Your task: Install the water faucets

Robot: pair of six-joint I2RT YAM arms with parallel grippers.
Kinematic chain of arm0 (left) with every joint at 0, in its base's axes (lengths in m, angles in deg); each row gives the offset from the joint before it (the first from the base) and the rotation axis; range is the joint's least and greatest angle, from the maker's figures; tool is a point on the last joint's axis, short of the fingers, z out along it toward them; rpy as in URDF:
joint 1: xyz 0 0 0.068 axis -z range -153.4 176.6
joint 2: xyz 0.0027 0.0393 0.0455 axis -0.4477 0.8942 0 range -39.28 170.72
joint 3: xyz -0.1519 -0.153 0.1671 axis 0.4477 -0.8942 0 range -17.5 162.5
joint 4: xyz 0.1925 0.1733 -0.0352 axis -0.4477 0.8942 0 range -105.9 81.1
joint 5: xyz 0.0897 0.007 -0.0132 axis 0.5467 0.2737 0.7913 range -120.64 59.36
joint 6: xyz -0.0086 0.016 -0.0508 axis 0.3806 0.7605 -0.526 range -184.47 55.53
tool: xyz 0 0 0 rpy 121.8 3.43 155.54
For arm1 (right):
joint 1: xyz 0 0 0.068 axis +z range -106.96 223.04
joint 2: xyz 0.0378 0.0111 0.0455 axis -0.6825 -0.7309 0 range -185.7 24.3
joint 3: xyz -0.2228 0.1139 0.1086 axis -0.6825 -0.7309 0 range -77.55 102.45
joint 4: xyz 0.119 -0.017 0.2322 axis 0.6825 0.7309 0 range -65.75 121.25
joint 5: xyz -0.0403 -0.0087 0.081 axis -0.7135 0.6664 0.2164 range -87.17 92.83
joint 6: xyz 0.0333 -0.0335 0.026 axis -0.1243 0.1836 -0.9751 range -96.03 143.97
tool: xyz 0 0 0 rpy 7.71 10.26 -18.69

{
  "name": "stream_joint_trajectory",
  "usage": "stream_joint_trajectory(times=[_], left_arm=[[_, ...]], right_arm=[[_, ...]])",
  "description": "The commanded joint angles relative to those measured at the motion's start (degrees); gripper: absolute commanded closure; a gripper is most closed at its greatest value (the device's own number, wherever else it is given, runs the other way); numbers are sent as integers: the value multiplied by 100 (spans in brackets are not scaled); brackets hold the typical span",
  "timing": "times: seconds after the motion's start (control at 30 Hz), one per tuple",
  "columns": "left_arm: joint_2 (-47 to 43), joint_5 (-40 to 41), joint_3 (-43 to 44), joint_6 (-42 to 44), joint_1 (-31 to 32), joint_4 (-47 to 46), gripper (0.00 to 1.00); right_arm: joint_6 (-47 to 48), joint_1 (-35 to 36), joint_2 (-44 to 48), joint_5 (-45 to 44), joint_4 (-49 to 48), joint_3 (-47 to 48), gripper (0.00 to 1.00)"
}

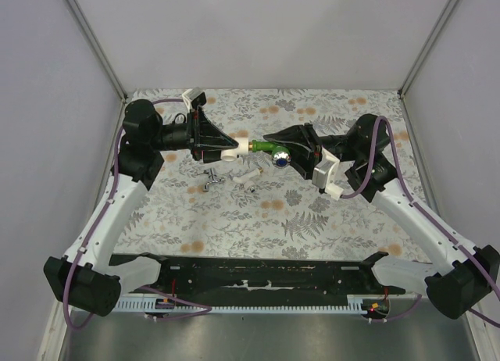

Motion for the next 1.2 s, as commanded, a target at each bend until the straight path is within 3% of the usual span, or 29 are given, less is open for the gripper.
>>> stream_joint_trajectory(times=[0.0,0.37,0.77,1.17], left_arm=[[-23,129,335,367,153,-3,98],[-76,156,309,455,179,-644,98],[-94,-64,239,947,188,-1163,98],[-278,-73,335,2501,188,-1287,98]], right_arm=[[107,39,-14,60,433,201,100],[-754,83,-137,122,363,385,100],[-2300,101,-330,245,-24,666,100],[-3856,118,-515,157,151,1193,100]])
